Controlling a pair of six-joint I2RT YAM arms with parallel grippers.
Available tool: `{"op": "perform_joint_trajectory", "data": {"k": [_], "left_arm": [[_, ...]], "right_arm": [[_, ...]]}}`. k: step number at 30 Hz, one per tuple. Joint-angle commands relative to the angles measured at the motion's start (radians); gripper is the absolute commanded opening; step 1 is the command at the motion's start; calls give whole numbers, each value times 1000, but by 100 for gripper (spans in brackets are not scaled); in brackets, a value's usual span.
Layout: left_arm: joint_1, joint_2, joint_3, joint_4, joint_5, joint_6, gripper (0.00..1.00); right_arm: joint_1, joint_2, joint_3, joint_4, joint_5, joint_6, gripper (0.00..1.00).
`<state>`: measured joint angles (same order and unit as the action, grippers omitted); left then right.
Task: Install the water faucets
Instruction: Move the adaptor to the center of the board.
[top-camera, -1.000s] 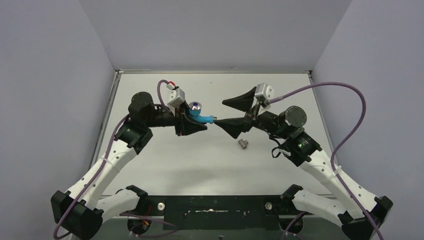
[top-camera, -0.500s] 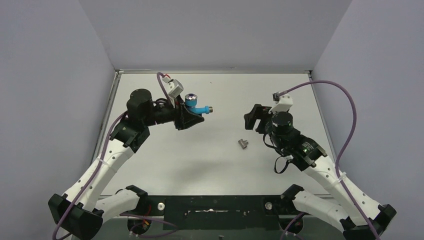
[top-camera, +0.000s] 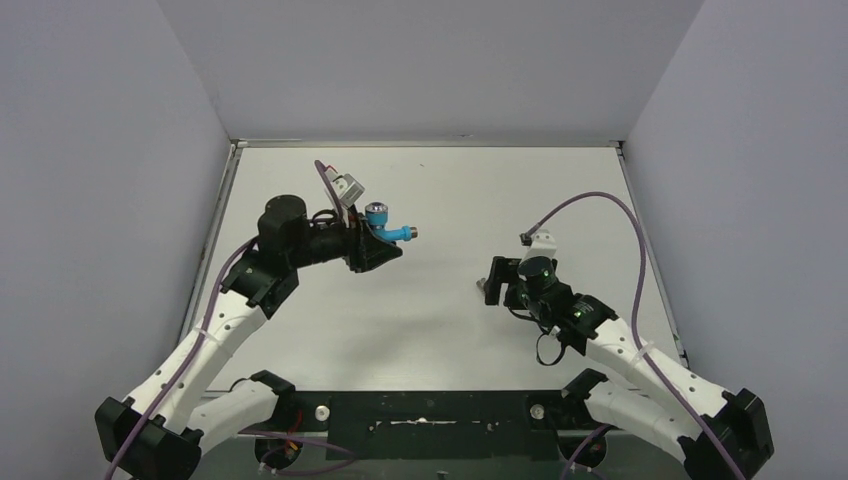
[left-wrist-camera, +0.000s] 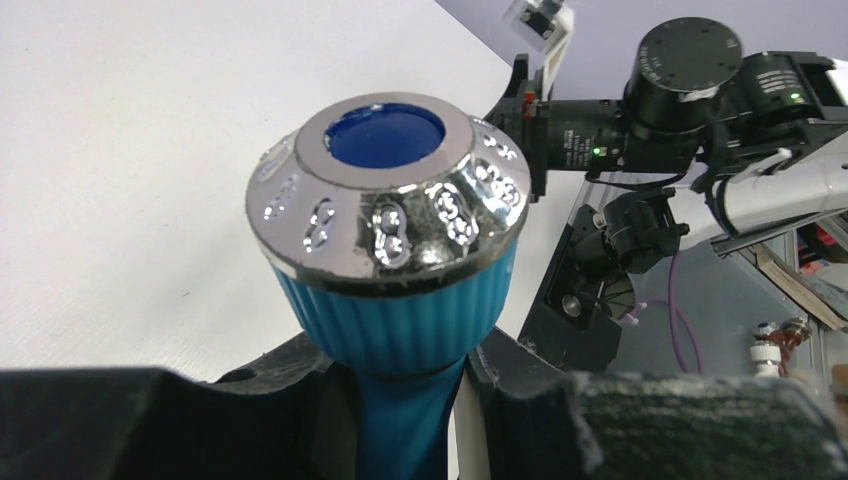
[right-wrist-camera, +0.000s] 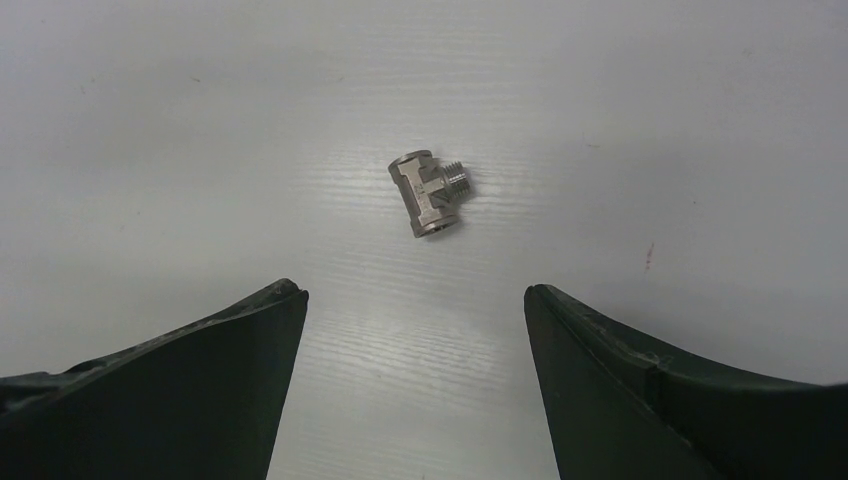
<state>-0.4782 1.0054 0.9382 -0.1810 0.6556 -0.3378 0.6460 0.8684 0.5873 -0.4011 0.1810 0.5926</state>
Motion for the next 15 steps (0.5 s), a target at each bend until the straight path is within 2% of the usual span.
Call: {"op": "perform_joint_trajectory", "data": {"k": [1, 10, 15], "left_arm": [[-6, -31, 71, -1, -17, 6, 0], [-22, -65, 61, -54, -42, 30, 0], [-26, -87, 50, -95, -34, 52, 0]], "right_arm": [[-21, 64, -38, 196, -15, -80, 82], [-94, 252, -80, 373, -120, -193, 78], [-101, 346, -104, 506, -162, -219, 80]]}}
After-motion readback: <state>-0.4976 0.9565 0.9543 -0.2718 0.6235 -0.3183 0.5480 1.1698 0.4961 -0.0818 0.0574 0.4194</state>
